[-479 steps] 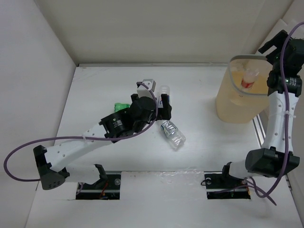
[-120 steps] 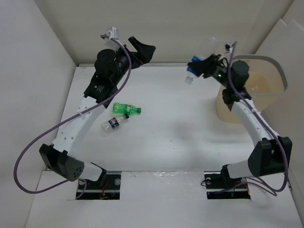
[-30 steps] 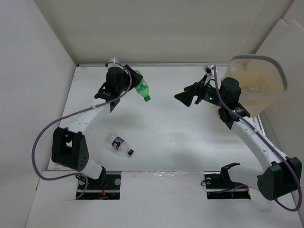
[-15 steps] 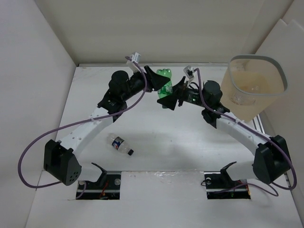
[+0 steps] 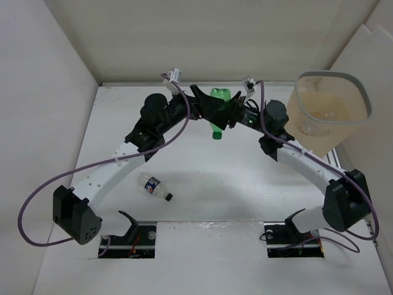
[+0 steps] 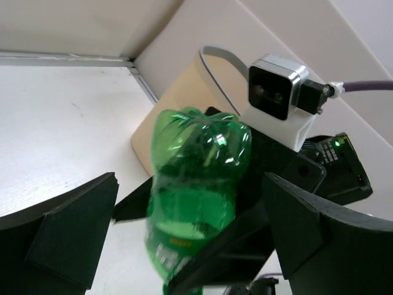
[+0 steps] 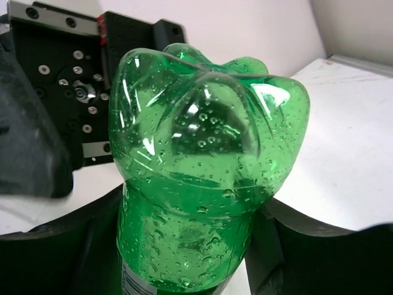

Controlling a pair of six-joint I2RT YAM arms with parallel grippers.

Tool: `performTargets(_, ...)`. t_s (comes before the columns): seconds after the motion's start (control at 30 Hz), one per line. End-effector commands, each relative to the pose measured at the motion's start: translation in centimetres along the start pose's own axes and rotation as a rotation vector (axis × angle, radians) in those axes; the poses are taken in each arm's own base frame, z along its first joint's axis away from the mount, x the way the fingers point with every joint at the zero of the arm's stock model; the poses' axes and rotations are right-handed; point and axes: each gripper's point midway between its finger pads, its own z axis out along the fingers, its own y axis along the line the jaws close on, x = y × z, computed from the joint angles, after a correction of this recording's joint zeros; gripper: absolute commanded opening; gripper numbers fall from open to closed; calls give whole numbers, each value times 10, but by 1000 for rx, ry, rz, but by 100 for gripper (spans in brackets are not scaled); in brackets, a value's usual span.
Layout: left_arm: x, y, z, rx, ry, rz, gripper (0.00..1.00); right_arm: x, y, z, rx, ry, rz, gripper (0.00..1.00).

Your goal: Put the plastic bottles in the bin

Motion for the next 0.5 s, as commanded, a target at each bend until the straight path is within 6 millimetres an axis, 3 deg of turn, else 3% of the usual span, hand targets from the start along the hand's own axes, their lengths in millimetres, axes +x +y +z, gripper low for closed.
performTargets(0.0,-55,-25,-17,-36,-162,48,100,-48,-8,-20,60,-116,-84,0)
performTargets(0.03,-62,-24,-20,-61,-183,46,100,-50,-17,-29,105,-105,-66,0)
performTargets(0.1,-72,-9,-30,-164,-236,37,100,-76,-26,-51,203,-152,-112,0)
performTargets(0.13,-81,-12,-39,-187,-267,45,100,-94,-43,-70,282,-184,-135,0)
performTargets(0.2,-93,-1,-48,-269,-302,54,100,-117,-50,-97,382,-219,-161,0)
performTargets(0.23,-85,11,-52,-332,-269,59,100,-139,-60,-118,446,-261,-185,0)
performTargets(0.33,-82,27,-67,-417,-266,59,100,-163,-72,-154,551,-294,-192,0)
performTargets(0.47,-77,42,-86,-460,-276,49,100,-204,-95,-231,844,-445,-225,6)
